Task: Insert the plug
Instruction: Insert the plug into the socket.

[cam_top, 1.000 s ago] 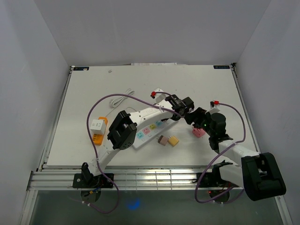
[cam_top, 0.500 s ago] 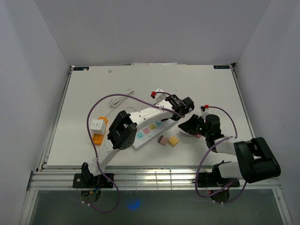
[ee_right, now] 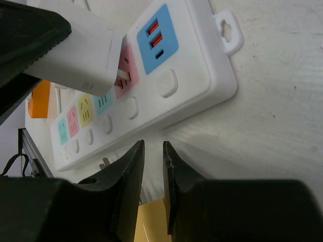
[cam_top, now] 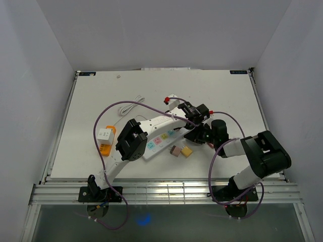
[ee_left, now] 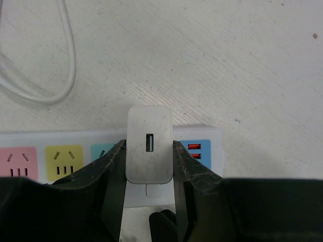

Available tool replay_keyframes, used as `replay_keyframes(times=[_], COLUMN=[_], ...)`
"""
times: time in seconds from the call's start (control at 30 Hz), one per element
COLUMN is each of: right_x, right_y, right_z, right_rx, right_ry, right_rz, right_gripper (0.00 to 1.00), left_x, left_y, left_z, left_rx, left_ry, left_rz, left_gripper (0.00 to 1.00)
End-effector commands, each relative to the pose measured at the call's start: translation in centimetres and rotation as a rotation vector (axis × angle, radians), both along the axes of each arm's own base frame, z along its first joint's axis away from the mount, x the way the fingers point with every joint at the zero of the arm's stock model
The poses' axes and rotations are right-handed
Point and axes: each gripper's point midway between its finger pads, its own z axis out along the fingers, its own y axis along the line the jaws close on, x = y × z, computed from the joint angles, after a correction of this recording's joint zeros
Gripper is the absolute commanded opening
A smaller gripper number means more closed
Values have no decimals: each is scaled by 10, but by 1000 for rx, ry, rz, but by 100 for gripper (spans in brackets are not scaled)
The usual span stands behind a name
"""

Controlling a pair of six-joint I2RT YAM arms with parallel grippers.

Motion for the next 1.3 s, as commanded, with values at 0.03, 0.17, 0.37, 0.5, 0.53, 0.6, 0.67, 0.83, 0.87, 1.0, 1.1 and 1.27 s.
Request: replay_keyframes(times=[0.03,0.17,0.37,0.5,0.53,0.6,0.67,0.83,0.87,1.0,1.1,1.27], right_x=[22,25,34,36,36,35,36,36,36,37,37,37], right_y=[14,22,31,32,31,30,29,30,29,30,30,29], right_z=[13,2,-4,-4,-4,-3,-2,-2,-2,-2,-3,-3], right_rx=[19,12,36,40,37,32,29,29,29,30,27,26], right_ry=[-59,-24,0,1,-4,-10,-15,-16,-17,-14,-15,-14], right_rz=[6,11,12,8,8,4,3,5,4,5,4,1], right_gripper=[27,26,25,25,25,25,25,25,25,25,25,25], left_x=[-28,-27,-26,-27,-28,-27,-29,-32,-34,-37,-38,-40], left_y=[-4,-4,-2,0,1,2,5,15,18,19,16,11], left_z=[-42,-41,-39,-41,-43,-43,-45,-47,-49,-53,-51,-48], left_rx=[75,96,115,126,132,137,148,176,190,195,204,207], left_ry=[174,180,176,175,178,175,180,180,189,189,176,154], left_rz=[-87,-125,-140,-142,-142,-142,-143,-139,-144,-164,-179,-190], left_gripper=[0,0,0,0,0,0,0,0,0,0,0,0])
